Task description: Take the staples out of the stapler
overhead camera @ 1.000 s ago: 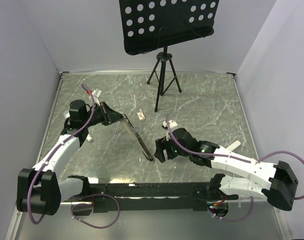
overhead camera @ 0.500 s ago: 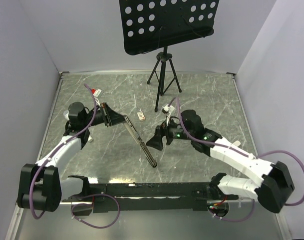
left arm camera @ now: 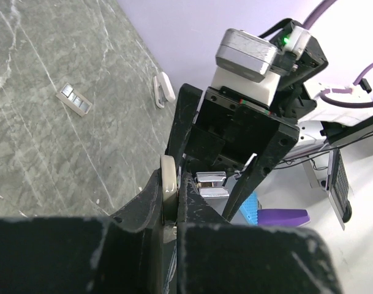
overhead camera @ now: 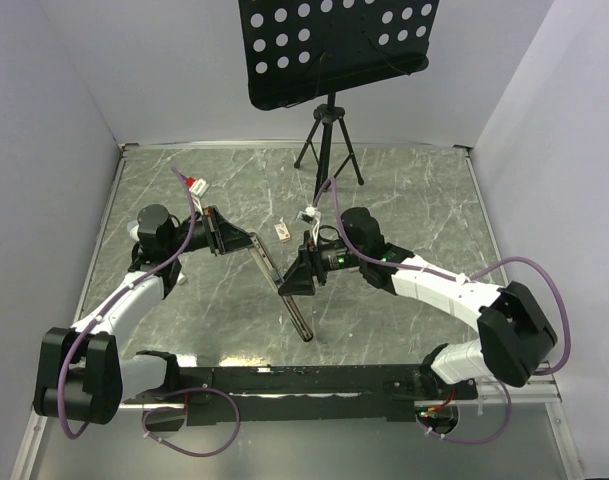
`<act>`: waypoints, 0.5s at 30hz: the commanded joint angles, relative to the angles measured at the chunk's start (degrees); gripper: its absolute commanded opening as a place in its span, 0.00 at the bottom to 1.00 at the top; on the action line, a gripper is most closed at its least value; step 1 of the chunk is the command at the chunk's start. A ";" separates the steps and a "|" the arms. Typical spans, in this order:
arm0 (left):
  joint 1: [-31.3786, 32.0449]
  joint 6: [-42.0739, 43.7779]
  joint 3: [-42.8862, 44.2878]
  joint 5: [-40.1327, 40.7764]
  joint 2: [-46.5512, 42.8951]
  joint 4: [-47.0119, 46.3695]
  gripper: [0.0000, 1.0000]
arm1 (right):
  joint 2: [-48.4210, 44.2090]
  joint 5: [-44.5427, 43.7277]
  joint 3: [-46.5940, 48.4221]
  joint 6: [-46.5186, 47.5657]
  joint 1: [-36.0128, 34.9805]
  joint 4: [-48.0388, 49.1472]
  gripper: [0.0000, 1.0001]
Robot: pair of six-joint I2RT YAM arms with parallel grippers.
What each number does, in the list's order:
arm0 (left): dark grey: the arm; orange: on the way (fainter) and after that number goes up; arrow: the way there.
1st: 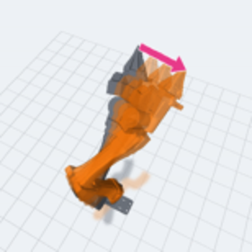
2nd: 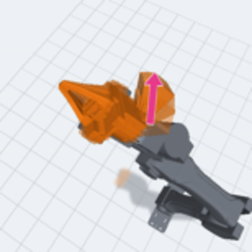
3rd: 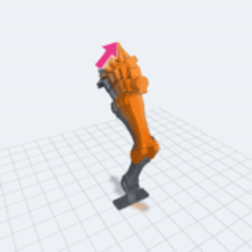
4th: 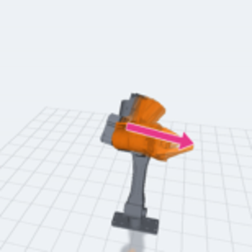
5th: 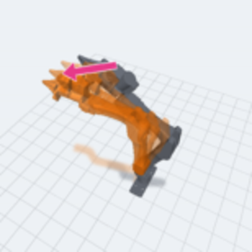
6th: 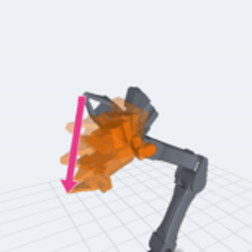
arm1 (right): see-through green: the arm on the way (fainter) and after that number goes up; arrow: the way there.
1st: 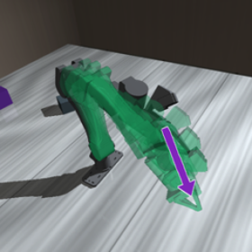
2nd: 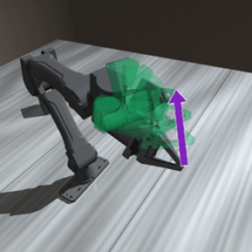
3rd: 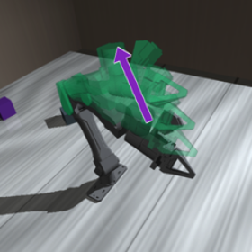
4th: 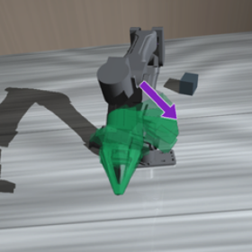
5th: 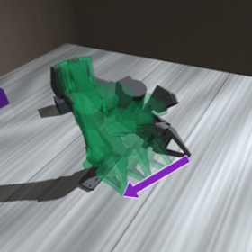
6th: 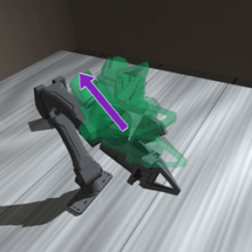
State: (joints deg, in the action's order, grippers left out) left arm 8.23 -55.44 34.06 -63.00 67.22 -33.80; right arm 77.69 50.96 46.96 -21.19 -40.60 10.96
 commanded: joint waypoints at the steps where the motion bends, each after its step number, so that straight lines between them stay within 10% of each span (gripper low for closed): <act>1: 0.12 -1.26 0.91 -1.34 -2.44 -3.82 0.01 | 1.85 5.55 1.47 -2.62 0.17 10.02 0.74; 15: 0.38 -3.10 0.65 -2.12 -2.27 -6.01 0.01 | 4.66 5.82 -1.25 -3.60 -0.01 12.51 0.72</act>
State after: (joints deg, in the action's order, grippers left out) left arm 8.38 -56.40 34.06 -63.66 66.35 -35.31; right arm 82.76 55.20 46.39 -26.13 -40.60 20.38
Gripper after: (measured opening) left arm 0.083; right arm 0.727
